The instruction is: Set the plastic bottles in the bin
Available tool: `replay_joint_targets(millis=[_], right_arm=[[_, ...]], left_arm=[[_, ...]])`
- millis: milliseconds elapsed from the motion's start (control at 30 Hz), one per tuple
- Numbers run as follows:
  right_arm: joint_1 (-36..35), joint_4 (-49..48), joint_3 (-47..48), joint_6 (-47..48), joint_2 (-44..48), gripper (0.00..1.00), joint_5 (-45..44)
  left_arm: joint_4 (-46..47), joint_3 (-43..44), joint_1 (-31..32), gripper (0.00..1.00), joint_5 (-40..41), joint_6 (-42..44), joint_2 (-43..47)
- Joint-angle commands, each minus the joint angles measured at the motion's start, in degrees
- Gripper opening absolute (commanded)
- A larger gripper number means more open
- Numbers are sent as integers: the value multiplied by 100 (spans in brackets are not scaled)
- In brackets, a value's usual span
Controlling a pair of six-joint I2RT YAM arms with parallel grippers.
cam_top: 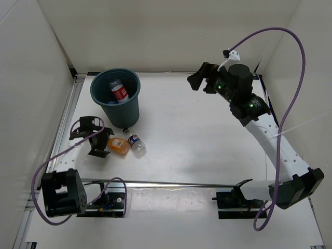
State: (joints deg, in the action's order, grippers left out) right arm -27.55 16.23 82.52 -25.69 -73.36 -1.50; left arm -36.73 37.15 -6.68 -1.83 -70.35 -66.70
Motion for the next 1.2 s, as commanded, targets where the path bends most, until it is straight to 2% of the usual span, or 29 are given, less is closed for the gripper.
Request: replay_joint_targets(millis=[0, 267, 367, 400, 433, 567, 667, 700, 733, 933, 1167], right_arm=[[4, -269, -113, 231, 269, 100, -34], [4, -155, -289, 459, 498, 100, -325], [4, -94, -351, 460, 551, 100, -395], [4, -94, -351, 460, 551, 100, -395], [4, -94, -351, 460, 551, 100, -395], [4, -94, -351, 460, 551, 100, -395], [4, -94, -351, 408, 498, 100, -334], [4, -94, -299, 407, 498, 100, -334], [4, -94, -298, 407, 498, 100, -334], [4, -94, -350, 407, 446, 100, -334], [4, -94, -518, 346, 446, 100, -334]], left_arm=[[166, 205, -35, 100, -81, 276, -264], [272, 39, -35, 97, -81, 346, -537], [324, -23, -35, 83, -142, 346, -537], [377, -75, -35, 75, -143, 346, -537], [377, -76, 17, 63, -143, 346, -537], [377, -181, 17, 60, -257, 346, -537], [377, -181, 70, 44, -310, 346, -485], [377, -181, 70, 36, -371, 398, -372], [377, -234, 18, 34, -371, 399, -292], [377, -489, -44, 26, -547, 460, 804], [324, -402, -44, 22, -819, 1110, 1975]])
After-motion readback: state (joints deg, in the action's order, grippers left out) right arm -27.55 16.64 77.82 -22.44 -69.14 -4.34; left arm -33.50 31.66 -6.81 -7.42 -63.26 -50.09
